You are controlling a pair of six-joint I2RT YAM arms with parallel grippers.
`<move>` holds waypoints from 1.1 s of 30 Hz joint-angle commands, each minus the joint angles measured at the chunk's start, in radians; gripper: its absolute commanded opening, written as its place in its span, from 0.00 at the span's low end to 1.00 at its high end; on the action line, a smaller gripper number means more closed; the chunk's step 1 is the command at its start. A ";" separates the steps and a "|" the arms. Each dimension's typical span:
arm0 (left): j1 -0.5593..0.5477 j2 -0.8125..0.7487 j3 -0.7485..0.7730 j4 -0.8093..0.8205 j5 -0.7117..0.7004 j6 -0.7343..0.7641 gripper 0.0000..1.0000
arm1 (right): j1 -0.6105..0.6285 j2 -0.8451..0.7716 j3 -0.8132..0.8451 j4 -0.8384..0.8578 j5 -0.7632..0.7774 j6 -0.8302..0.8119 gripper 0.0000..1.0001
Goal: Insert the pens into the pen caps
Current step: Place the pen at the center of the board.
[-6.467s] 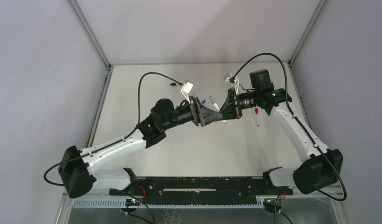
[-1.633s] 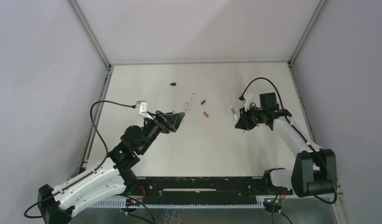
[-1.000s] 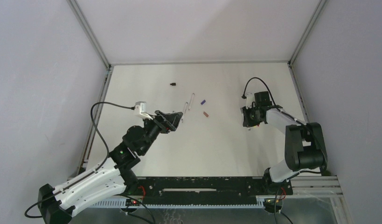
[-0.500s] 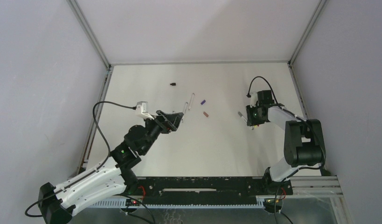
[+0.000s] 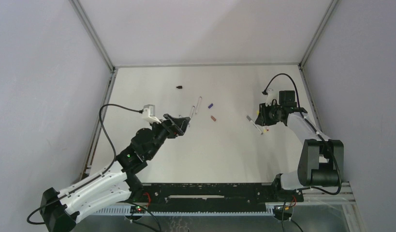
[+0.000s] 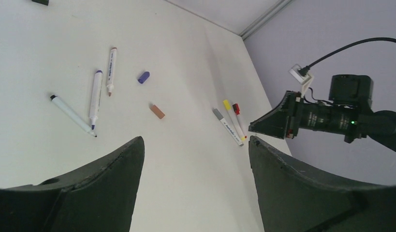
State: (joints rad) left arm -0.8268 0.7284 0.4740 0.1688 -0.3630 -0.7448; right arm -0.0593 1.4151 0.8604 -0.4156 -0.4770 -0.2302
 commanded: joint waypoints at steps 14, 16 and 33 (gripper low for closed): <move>0.181 0.096 0.111 -0.161 0.096 0.020 0.82 | -0.046 -0.036 0.043 -0.089 -0.252 -0.097 0.38; 0.221 0.118 0.130 -0.161 0.122 0.022 0.82 | -0.049 -0.036 0.043 -0.089 -0.258 -0.096 0.38; 0.491 0.581 0.517 -0.330 0.367 0.046 0.76 | -0.101 -0.058 0.043 -0.094 -0.300 -0.097 0.38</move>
State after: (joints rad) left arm -0.3843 1.2201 0.8684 -0.0990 -0.0772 -0.7322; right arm -0.1425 1.3872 0.8635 -0.5068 -0.7448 -0.3088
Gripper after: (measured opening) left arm 0.770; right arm 0.382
